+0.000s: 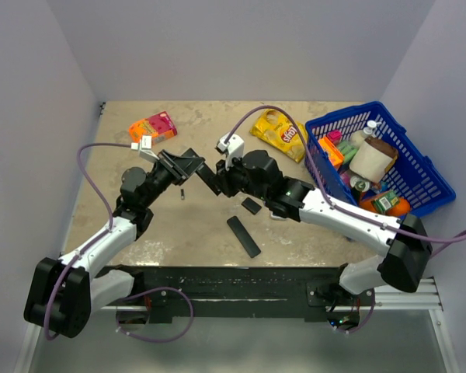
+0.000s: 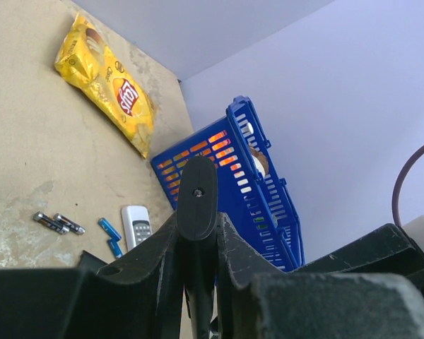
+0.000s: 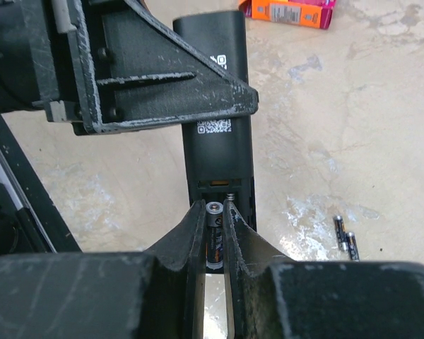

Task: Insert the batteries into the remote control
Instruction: Load the battery into the remote control.

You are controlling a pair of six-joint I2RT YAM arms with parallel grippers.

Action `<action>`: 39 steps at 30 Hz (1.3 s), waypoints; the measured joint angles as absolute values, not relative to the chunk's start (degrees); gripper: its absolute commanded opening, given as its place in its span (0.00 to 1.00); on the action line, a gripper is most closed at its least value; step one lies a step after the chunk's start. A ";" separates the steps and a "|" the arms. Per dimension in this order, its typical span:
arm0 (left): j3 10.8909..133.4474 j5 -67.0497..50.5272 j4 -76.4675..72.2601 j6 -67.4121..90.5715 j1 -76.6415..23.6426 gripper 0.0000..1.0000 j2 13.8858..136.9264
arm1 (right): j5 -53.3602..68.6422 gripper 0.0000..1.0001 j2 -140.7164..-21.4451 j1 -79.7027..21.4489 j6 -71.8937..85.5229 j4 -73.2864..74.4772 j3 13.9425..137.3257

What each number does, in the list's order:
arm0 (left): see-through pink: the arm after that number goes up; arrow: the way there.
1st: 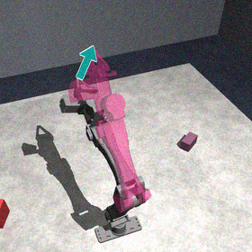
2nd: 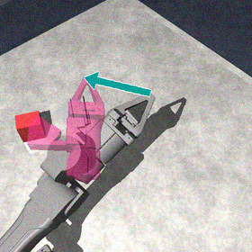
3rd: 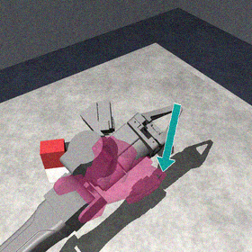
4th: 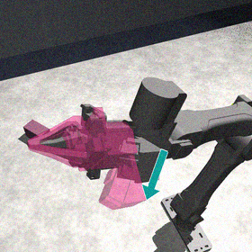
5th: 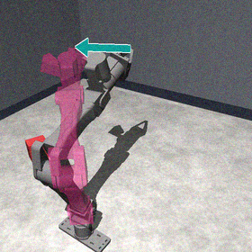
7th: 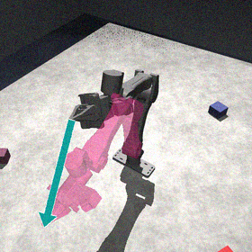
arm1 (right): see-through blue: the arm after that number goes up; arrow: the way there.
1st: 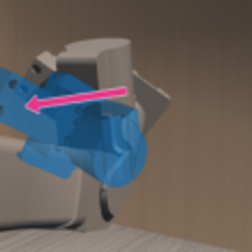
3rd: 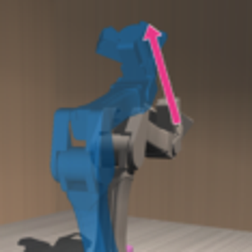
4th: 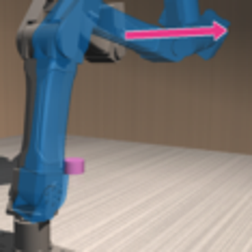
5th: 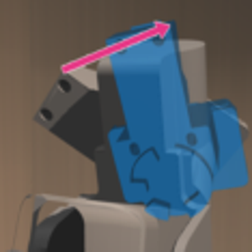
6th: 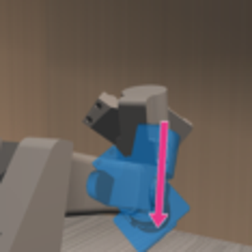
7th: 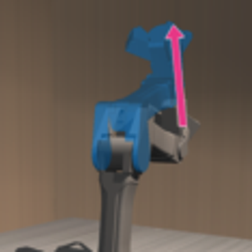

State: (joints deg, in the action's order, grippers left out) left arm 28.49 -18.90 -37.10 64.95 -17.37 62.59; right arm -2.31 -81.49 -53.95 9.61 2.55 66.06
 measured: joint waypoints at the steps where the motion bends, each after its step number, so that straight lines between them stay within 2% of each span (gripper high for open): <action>1: 28.49 -18.92 -37.23 65.08 -17.37 0.00 62.59 | -2.35 0.00 -81.12 -53.95 9.61 2.04 65.82; 17: 28.49 -19.29 -39.20 67.31 -17.37 0.00 62.33 | -3.49 0.00 -77.49 -53.95 9.69 -7.62 60.66; 39: 28.49 -19.31 -41.10 70.08 -17.37 0.00 62.33 | -2.11 0.00 -77.49 -53.93 9.56 -12.34 57.67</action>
